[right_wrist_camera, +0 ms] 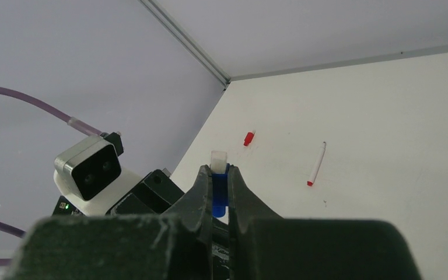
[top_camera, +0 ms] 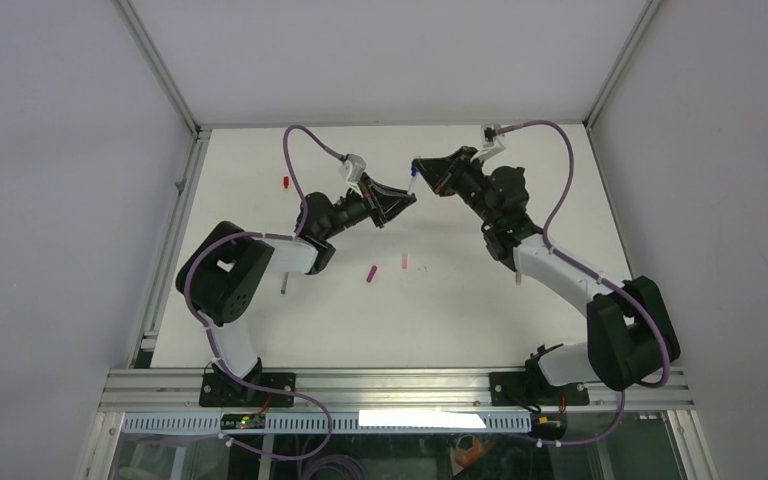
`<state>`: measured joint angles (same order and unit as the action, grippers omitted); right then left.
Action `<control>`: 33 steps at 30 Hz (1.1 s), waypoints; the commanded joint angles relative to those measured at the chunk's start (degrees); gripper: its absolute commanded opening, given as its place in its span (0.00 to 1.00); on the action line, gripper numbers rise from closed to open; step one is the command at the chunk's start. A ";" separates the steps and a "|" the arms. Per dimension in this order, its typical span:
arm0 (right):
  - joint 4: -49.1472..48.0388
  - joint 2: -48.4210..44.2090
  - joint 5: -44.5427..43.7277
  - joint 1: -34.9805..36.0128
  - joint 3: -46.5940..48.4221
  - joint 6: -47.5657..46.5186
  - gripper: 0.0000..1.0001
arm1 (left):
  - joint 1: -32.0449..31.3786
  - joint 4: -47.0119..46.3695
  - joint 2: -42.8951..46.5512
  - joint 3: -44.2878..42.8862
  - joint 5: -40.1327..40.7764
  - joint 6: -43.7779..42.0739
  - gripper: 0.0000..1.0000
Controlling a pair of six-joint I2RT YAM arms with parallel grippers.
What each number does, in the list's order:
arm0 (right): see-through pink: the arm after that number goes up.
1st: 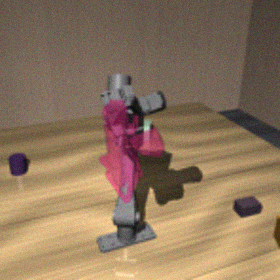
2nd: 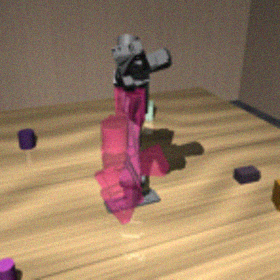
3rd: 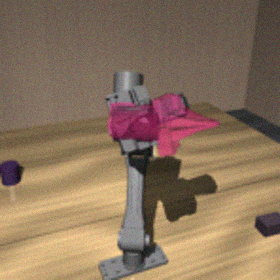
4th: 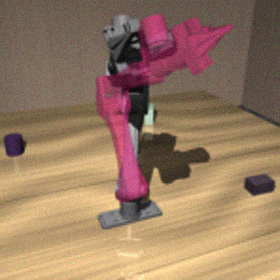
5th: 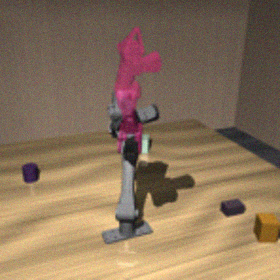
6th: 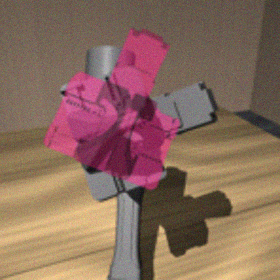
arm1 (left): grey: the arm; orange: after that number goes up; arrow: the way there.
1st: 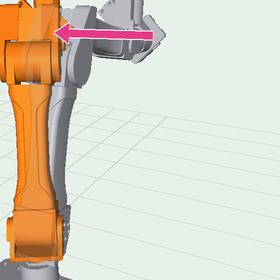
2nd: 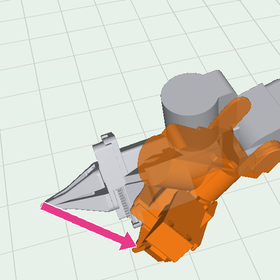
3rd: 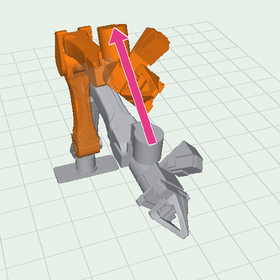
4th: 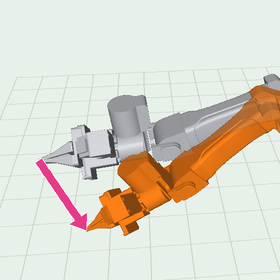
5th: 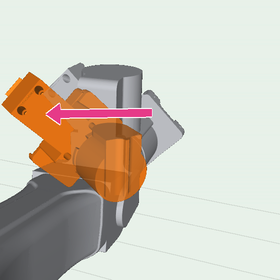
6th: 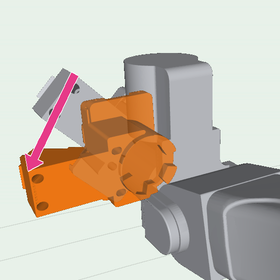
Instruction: Insert the pens into the pen caps
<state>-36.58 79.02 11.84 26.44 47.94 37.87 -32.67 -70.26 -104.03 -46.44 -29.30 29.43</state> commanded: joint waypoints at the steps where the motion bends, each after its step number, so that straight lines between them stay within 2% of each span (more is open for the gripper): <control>1: 1.16 -1.84 -0.40 1.59 -1.94 -2.42 0.00 | -0.47 -3.56 2.95 -1.19 0.06 -3.02 0.00; 10: 1.29 -4.00 -4.45 1.30 0.83 -6.40 0.00 | -0.47 -2.84 1.71 0.08 -0.31 -1.95 0.00; 19: -2.29 -3.81 -6.93 -0.64 1.09 -6.61 0.00 | -0.47 -2.75 1.29 1.30 -1.21 -1.23 0.00; 33: -5.51 -0.02 -4.41 -1.08 0.32 -3.24 0.00 | -0.56 -1.86 1.47 0.52 -1.70 -1.69 0.00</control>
<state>-38.35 78.76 6.74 25.36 46.70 33.54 -32.67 -68.60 -103.88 -45.39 -30.17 28.99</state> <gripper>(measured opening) 0.051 0.069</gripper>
